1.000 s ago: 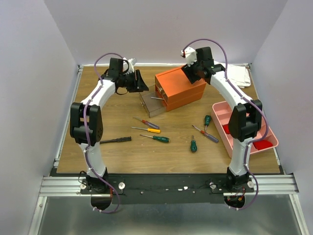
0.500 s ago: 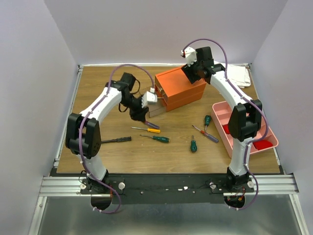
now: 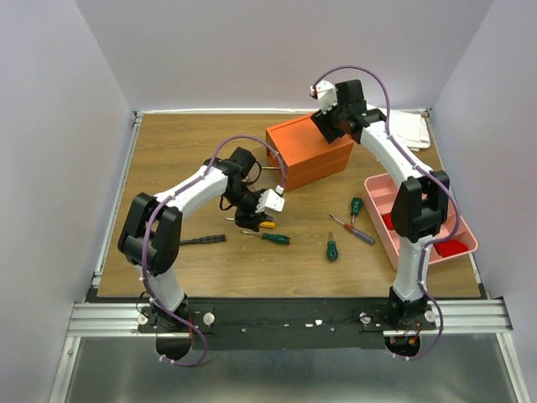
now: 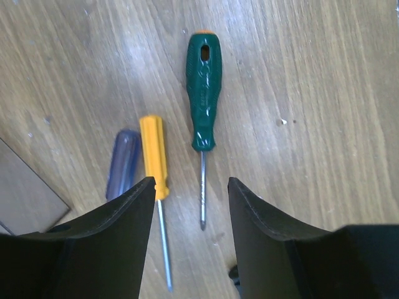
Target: Sort the tools into containers
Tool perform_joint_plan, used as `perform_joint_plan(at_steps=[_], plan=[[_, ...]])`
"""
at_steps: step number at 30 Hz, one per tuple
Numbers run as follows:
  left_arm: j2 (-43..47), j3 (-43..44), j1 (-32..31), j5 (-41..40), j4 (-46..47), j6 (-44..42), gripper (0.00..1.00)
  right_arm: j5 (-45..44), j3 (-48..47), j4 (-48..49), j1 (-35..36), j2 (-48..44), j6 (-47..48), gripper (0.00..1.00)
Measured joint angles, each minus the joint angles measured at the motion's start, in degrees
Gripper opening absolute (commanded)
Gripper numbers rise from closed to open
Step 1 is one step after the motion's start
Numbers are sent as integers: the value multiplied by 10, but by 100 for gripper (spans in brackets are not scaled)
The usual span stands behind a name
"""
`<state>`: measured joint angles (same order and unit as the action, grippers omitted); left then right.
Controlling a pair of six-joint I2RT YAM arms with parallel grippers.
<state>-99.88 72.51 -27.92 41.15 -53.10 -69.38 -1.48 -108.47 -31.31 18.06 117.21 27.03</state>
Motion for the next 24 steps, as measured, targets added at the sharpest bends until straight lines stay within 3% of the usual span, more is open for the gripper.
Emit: perform_joint_plan(at_steps=[11, 24], plan=[[-14, -12, -63, -17, 44, -3, 57, -3, 7, 3, 0, -5, 5, 72], [-33, -56, -119, -83, 127, 70, 54, -2, -5, -22, 0, -5, 5, 72]])
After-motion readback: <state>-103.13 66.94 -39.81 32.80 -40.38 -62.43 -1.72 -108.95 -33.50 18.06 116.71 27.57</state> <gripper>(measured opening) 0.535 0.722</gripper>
